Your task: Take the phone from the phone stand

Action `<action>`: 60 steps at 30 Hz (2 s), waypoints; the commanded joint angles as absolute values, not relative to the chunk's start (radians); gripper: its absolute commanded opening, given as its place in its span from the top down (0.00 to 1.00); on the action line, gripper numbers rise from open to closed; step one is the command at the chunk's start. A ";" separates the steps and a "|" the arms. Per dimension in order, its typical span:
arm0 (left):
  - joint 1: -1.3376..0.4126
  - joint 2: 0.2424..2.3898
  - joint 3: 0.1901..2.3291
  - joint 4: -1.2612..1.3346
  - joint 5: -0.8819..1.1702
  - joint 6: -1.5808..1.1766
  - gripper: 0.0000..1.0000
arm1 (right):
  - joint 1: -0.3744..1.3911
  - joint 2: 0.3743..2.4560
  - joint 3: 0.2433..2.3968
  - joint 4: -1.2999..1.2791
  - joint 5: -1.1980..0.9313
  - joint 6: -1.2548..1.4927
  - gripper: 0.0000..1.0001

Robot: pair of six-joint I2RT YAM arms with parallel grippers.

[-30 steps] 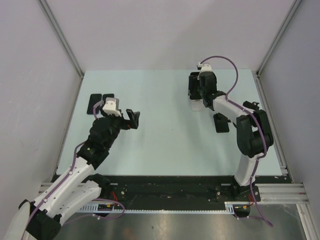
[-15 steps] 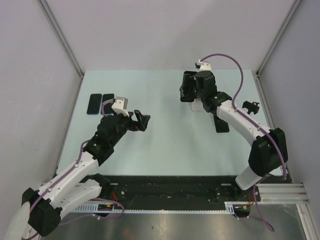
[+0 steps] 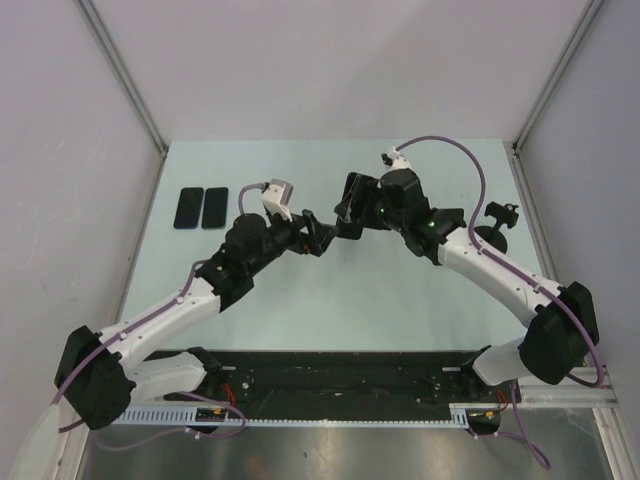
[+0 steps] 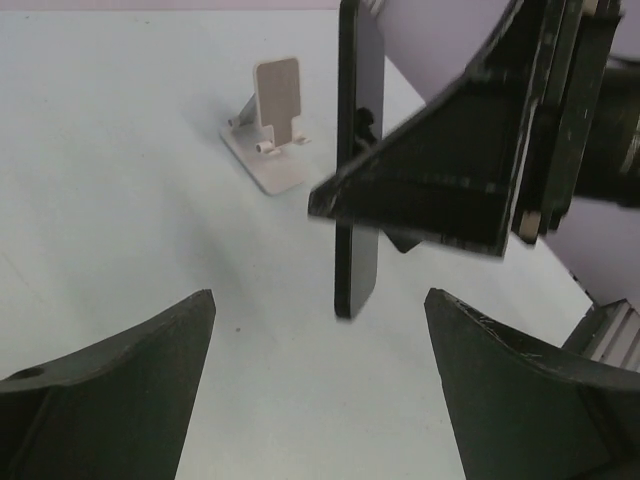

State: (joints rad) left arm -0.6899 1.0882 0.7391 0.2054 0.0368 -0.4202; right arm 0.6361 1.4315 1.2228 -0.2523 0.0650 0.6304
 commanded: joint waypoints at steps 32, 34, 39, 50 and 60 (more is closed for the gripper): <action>-0.778 1.200 0.785 0.325 0.005 -0.471 1.00 | 0.680 1.098 0.947 -0.049 0.069 0.723 0.16; -0.778 1.201 0.785 0.325 0.002 -0.469 1.00 | 0.669 1.060 0.931 -0.049 0.075 0.700 0.02; -0.776 1.200 0.781 0.325 -0.051 -0.466 1.00 | 0.631 0.986 0.927 -0.078 0.060 0.599 0.00; -0.621 1.197 0.758 0.276 -0.067 -0.483 0.99 | 0.560 0.744 0.841 -0.202 0.141 0.400 0.00; -0.326 1.201 0.744 0.155 -0.008 -0.477 1.00 | 0.506 0.683 0.758 -0.170 0.147 0.336 0.00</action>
State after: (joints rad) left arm -0.4255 1.2282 0.7364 0.1570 -0.0383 -0.4782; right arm 0.5236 0.6914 0.7677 -0.1970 0.1349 0.3790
